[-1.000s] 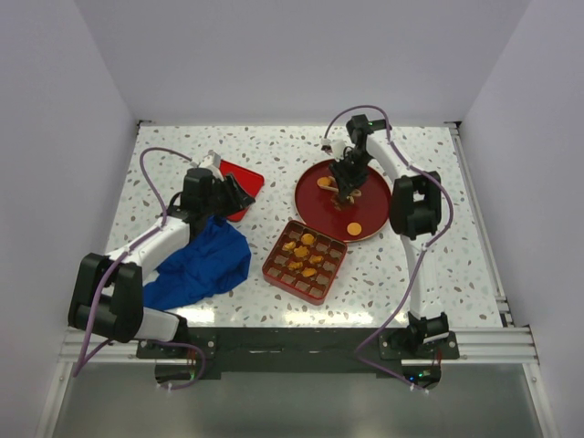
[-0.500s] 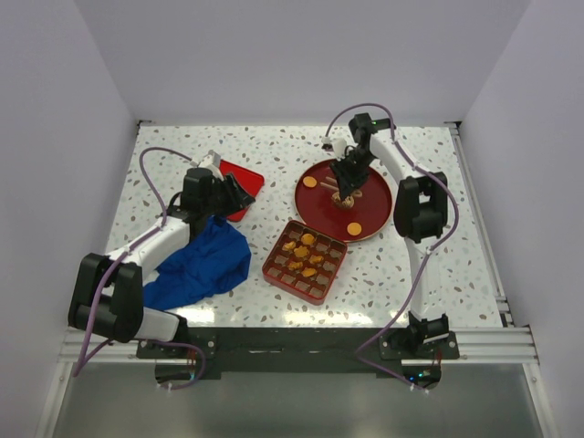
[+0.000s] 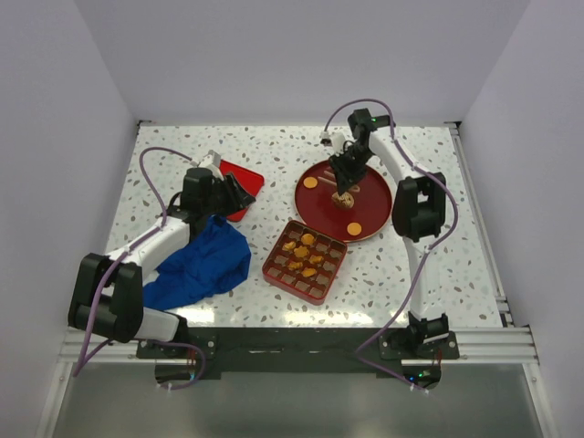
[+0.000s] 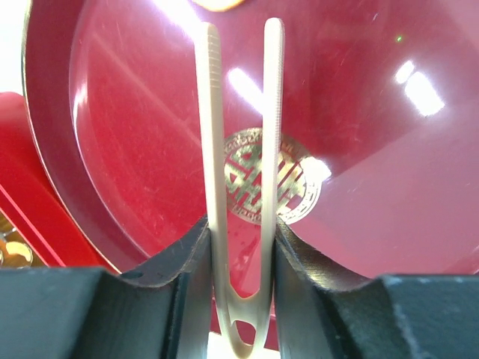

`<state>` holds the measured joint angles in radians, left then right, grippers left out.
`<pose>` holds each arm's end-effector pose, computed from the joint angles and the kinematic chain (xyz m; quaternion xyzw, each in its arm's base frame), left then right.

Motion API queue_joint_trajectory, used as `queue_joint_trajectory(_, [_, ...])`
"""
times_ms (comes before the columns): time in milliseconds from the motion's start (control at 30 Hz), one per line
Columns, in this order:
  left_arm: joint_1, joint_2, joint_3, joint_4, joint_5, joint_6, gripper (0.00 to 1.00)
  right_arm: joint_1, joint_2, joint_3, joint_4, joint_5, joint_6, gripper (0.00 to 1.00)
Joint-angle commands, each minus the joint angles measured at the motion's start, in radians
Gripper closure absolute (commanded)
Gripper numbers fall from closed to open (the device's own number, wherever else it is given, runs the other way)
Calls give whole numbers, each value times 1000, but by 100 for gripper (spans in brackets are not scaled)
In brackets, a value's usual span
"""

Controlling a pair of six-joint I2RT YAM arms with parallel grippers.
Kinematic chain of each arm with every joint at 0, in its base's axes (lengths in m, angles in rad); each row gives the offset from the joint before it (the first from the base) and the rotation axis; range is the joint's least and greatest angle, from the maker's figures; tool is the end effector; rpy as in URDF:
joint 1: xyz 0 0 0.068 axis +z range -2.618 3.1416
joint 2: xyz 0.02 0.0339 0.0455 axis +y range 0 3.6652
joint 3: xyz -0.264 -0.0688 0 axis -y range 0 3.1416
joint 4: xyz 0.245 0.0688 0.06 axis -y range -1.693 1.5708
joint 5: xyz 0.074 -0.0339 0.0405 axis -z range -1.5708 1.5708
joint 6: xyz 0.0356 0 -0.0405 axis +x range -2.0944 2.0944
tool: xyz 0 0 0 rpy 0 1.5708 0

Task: Pack the cookies
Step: Pick up the fake cookies from the plate.

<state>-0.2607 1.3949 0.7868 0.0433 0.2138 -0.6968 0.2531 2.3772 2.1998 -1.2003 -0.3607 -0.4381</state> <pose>0.2889 -0.0849 0.2245 -0.1382 0.8616 -0.3038 0.3823 0.4644 0.1331 0.2067 -0.3480 0.9154 0.1690 0.1109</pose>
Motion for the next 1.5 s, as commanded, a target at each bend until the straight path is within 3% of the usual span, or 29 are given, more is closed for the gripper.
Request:
queue_joint_trajectory(0, [11,-4,3,36,12,-6,49,26,34,77,-4,-12,-7,62])
queue_joint_trajectory(733, [9,13,5,40,16,-3,49,67,106,130,-12,54,-13,54])
queue_joint_trajectory(1467, [14,1,0,33,13,-3,49,90,148,189,7,83,4,57])
